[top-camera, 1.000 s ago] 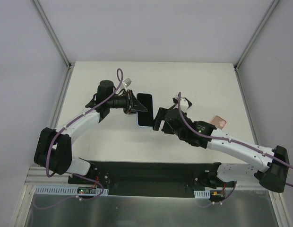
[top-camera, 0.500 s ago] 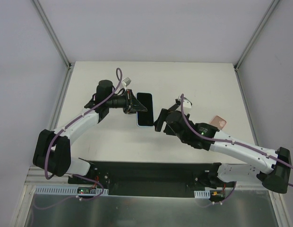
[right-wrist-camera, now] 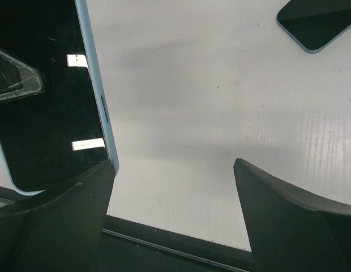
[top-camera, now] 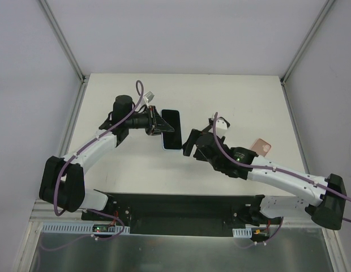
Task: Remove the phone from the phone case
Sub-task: Remove the phone case from the phone.
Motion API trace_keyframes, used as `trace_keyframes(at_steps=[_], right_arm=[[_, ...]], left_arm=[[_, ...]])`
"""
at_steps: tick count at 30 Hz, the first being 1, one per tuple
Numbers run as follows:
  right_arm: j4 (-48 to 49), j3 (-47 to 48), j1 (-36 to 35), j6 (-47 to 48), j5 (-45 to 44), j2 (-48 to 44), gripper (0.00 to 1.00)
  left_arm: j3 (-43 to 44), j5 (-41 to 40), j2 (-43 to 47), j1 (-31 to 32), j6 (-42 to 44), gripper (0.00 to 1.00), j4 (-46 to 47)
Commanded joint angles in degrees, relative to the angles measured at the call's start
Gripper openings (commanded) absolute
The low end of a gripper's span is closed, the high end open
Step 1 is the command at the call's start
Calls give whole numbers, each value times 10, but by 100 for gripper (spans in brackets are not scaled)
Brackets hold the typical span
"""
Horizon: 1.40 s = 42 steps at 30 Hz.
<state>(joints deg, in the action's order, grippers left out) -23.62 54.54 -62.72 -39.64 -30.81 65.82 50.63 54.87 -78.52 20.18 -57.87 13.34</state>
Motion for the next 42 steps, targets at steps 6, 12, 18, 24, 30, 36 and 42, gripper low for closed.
trace_keyframes(at_steps=[6, 12, 18, 24, 30, 36, 42], right_arm=[[80, -89, 25, -11, 82, 23, 89], [123, -118, 39, -15, 122, 15, 89], [62, -75, 42, -4, 129, 61, 88], [-91, 33, 12, 18, 35, 106, 88], [-137, 67, -14, 24, -22, 89, 88], [-74, 7, -18, 7, -28, -13, 89], [-53, -21, -18, -2, -9, -75, 88]], left_arm=[[15, 58, 57, -3, -108, 0, 130], [13, 60, 65, -6, -125, 0, 148], [23, 61, 76, -8, -135, 0, 153], [27, 59, 86, -12, -117, 0, 124], [23, 62, 84, -16, -110, 0, 120], [18, 83, 79, -18, -77, 0, 122], [18, 86, 72, -20, -61, 0, 121]])
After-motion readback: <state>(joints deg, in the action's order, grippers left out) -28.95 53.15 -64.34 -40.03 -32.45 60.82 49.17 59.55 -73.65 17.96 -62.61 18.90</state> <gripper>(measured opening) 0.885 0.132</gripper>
